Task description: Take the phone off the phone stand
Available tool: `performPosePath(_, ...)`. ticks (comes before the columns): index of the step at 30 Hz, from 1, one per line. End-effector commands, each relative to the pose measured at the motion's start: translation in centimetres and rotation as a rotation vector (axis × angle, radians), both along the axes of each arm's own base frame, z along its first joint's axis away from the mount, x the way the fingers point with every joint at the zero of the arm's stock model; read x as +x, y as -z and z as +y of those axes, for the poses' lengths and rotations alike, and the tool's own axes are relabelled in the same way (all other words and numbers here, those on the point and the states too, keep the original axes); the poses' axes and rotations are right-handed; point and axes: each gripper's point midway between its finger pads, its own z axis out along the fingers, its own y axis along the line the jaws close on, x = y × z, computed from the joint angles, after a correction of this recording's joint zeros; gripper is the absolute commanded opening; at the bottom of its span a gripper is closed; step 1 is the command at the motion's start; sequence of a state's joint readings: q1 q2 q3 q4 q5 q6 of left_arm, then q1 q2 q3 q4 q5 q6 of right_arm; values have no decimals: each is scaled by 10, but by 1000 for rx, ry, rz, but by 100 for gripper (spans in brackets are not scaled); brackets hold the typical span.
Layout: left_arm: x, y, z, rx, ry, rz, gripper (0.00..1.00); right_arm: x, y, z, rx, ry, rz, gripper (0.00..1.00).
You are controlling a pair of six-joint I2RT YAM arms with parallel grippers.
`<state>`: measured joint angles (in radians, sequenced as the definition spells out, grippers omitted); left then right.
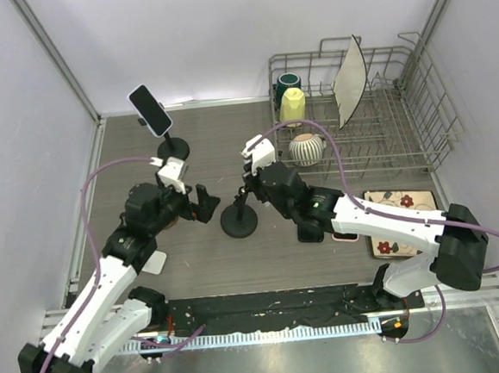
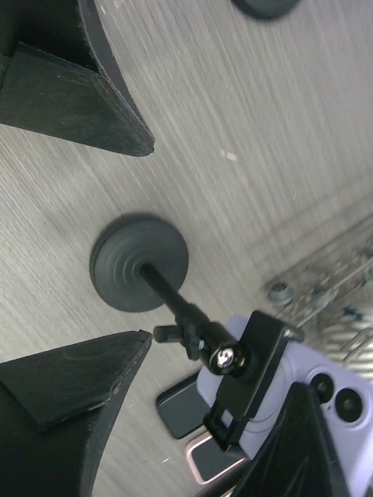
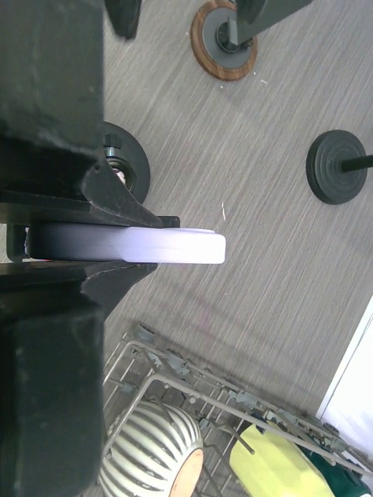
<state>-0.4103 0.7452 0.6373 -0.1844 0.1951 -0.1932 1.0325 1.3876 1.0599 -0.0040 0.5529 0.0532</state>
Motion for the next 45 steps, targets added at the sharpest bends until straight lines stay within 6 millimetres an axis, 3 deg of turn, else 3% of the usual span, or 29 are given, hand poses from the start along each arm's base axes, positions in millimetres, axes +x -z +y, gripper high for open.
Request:
performPosePath(1, 1, -35, -44, -42, 197, -114, 100, -11, -30, 11, 99, -121, -66, 1)
performPosePath(5, 1, -35, -75, 1, 291, -128, 100, -16, -30, 12, 120, -153, -71, 1)
performPosePath(10, 14, -11, -92, 34, 295, -89, 96, -18, -27, 14, 125, -168, -65, 1)
performPosePath(11, 14, 4, -92, 21, 283, -50, 91, -19, -27, 15, 133, -173, -62, 1)
performPosePath(15, 23, 13, -94, 1, 252, -64, 78, -23, -24, 20, 146, -200, -49, 1)
performPosePath(33, 17, 54, -105, 78, 290, -18, 61, -30, -19, 21, 181, -221, -22, 1)
performPosePath(37, 17, 50, -103, 66, 277, -36, 50, -30, -22, 17, 185, -212, -28, 1)
performPosePath(40, 17, 47, -103, 45, 268, -45, 31, -30, -22, 16, 185, -209, -28, 1)
performPosePath(41, 17, 44, -103, 37, 267, -47, 19, -31, -23, 16, 186, -211, -30, 1)
performPosePath(43, 16, 42, -102, 36, 264, -50, 5, -30, -22, 17, 186, -212, -25, 4)
performPosePath(45, 15, 33, -100, 30, 257, -62, 0, -30, -21, 17, 187, -209, -23, 15)
